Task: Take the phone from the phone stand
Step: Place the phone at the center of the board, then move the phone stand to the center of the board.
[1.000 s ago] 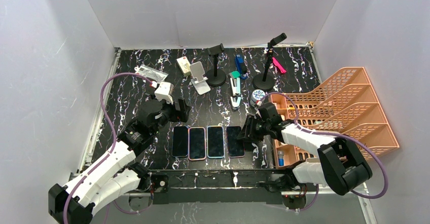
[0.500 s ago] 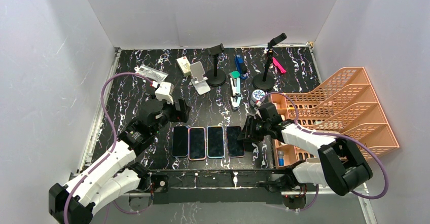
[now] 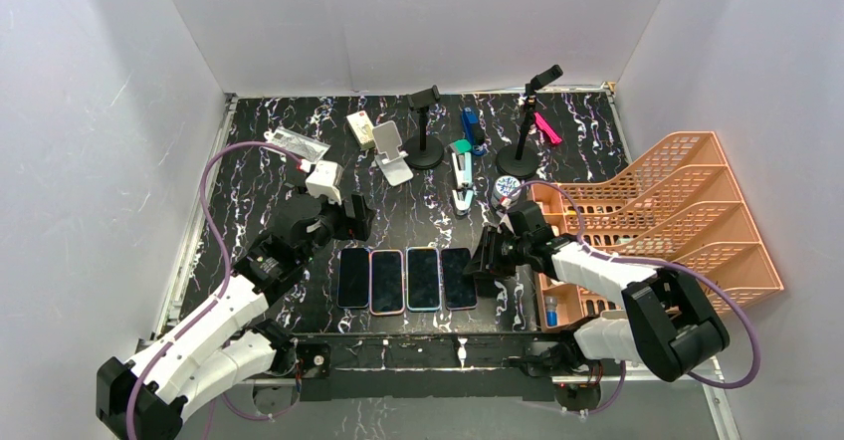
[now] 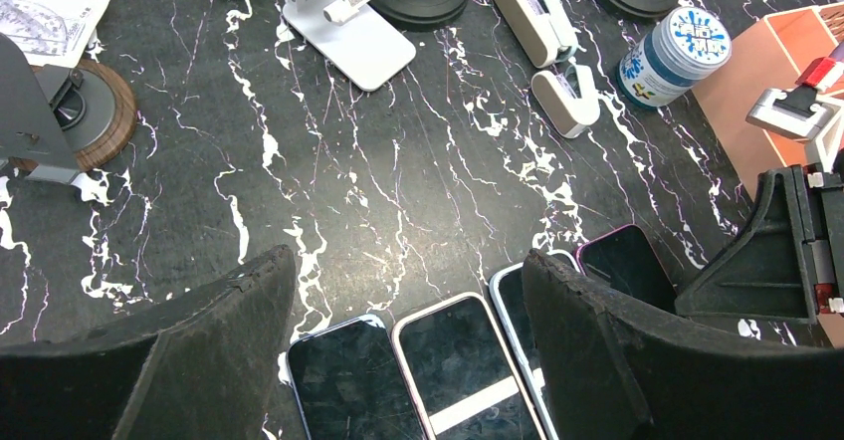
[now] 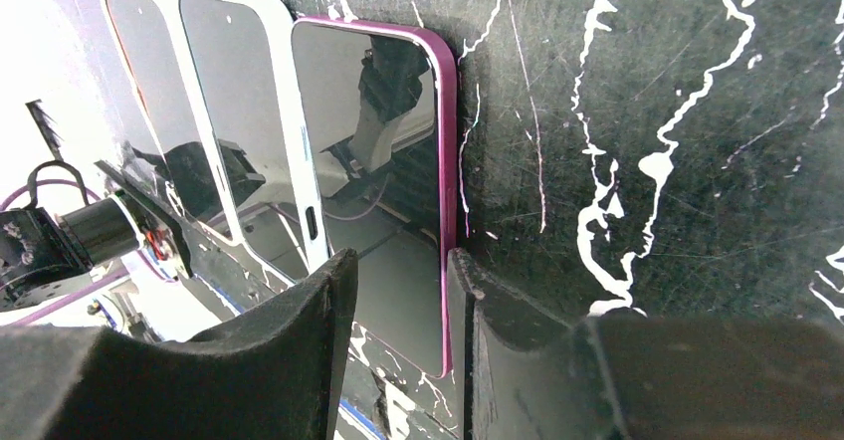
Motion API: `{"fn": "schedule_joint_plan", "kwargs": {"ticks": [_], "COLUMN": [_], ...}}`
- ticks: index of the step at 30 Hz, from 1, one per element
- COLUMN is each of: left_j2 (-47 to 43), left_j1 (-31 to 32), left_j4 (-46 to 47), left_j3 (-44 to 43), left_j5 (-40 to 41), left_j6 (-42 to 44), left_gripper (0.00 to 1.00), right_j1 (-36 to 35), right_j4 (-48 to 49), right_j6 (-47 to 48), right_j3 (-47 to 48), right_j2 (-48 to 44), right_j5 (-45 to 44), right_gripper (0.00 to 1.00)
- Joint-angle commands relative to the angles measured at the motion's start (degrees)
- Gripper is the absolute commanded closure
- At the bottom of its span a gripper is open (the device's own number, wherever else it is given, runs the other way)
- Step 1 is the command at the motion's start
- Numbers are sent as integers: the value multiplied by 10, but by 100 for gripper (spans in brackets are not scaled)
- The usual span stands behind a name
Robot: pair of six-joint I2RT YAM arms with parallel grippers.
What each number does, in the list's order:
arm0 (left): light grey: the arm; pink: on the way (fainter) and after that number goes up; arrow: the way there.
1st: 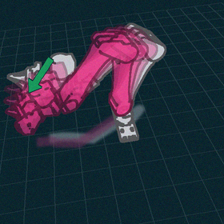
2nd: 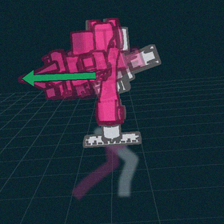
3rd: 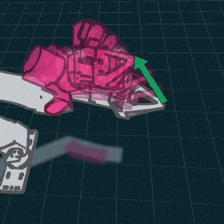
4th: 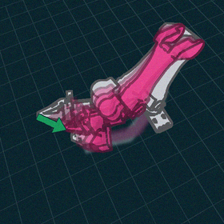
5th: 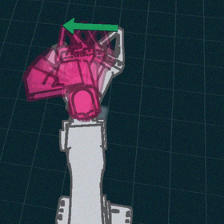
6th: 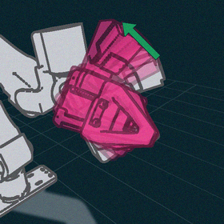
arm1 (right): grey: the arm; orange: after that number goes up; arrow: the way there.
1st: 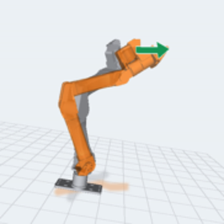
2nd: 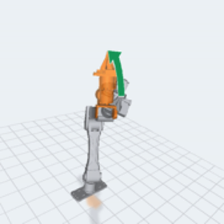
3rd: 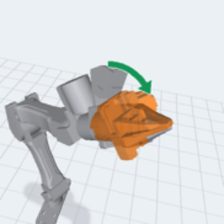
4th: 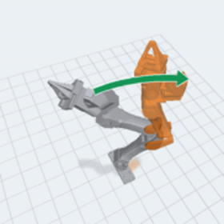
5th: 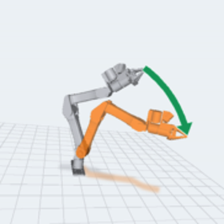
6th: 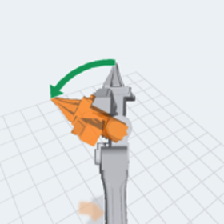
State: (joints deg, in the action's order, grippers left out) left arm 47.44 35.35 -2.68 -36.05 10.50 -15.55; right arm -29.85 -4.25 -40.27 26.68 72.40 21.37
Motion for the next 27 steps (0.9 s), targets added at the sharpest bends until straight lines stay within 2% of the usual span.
{"fn": "schedule_joint_plan", "kwargs": {"ticks": [1, 5, 10, 12, 19, 23, 27], "left_j2": [-4, -4, 28, 61, 139, 193, 230], "left_j1": [-2, -2, -4, -15, -137, -201, -254], "left_j4": [5, -2, -75, -114, -129, -111, -53], "left_j3": [-9, -9, -40, -67, -100, -111, -105], "left_j5": [9, 28, 161, 185, 117, 74, -1], "left_j6": [6, 7, 3, -1, -54, -90, -78], "left_gripper": [19, 19, 19, 19, 18, 17, 19], "right_j1": [2, 1, 1, 1, 1, 2, 2], "right_j4": [30, 3, -53, -67, -50, -27, -23], "right_j6": [-2, 4, 25, 41, 74, 72, 76], "right_j3": [9, 23, 61, 76, 83, 76, 75], "right_j2": [4, -16, -101, -133, -206, -228, -235], "right_j5": [23, -5, -74, -85, -72, -53, -45], "right_gripper": [55, 54, 51, 49, 40, 38, 38]}}
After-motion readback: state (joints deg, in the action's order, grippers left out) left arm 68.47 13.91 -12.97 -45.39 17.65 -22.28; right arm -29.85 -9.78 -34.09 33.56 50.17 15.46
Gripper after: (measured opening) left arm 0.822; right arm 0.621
